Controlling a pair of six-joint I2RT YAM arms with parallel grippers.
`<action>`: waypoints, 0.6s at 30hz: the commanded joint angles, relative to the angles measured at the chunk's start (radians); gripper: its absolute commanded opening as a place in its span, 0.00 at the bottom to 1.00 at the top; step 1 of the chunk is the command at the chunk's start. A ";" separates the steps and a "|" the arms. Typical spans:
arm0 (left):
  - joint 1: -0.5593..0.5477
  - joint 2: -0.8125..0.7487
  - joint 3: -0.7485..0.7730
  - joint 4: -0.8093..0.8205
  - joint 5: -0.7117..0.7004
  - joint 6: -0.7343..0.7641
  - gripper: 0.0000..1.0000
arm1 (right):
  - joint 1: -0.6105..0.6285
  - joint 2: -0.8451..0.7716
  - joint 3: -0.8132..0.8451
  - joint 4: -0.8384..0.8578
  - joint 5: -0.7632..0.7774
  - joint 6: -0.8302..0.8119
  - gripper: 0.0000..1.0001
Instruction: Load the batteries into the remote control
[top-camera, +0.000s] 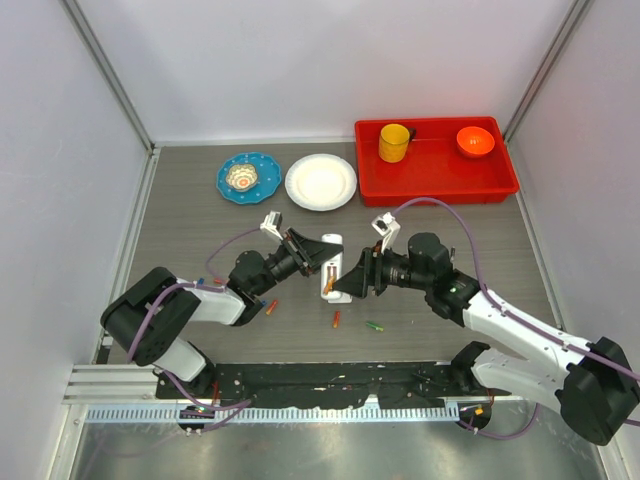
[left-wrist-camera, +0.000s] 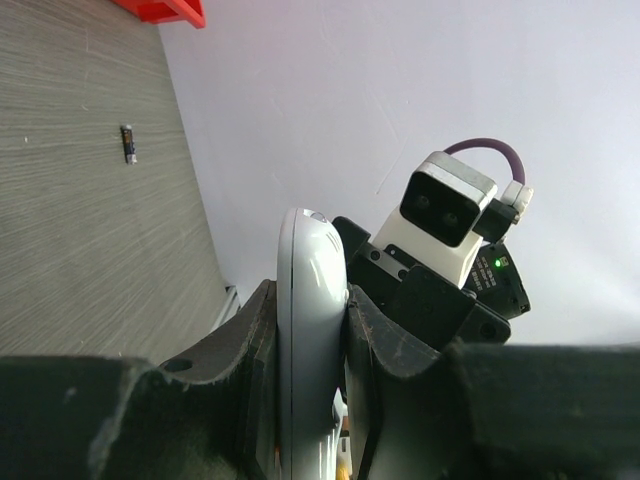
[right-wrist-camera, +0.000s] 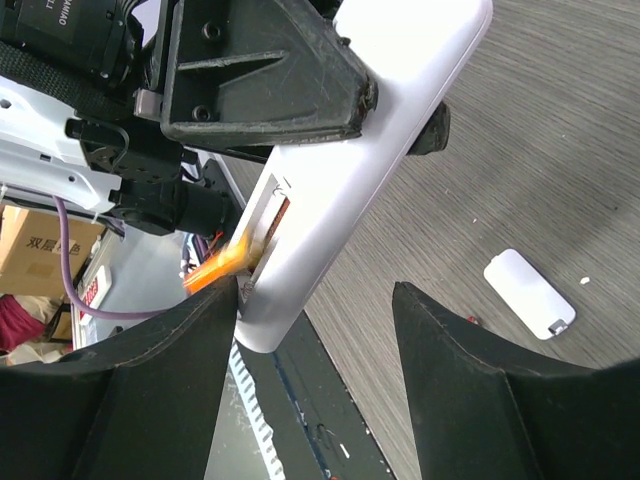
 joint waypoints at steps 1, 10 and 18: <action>-0.019 -0.004 0.034 0.062 0.021 -0.012 0.00 | 0.003 0.015 -0.001 0.063 0.024 0.016 0.68; -0.028 -0.007 0.028 0.067 0.008 -0.004 0.00 | 0.003 0.015 -0.001 0.060 0.036 0.022 0.67; 0.021 -0.007 0.024 0.052 -0.046 0.068 0.00 | 0.003 -0.020 0.010 0.053 0.056 0.039 0.67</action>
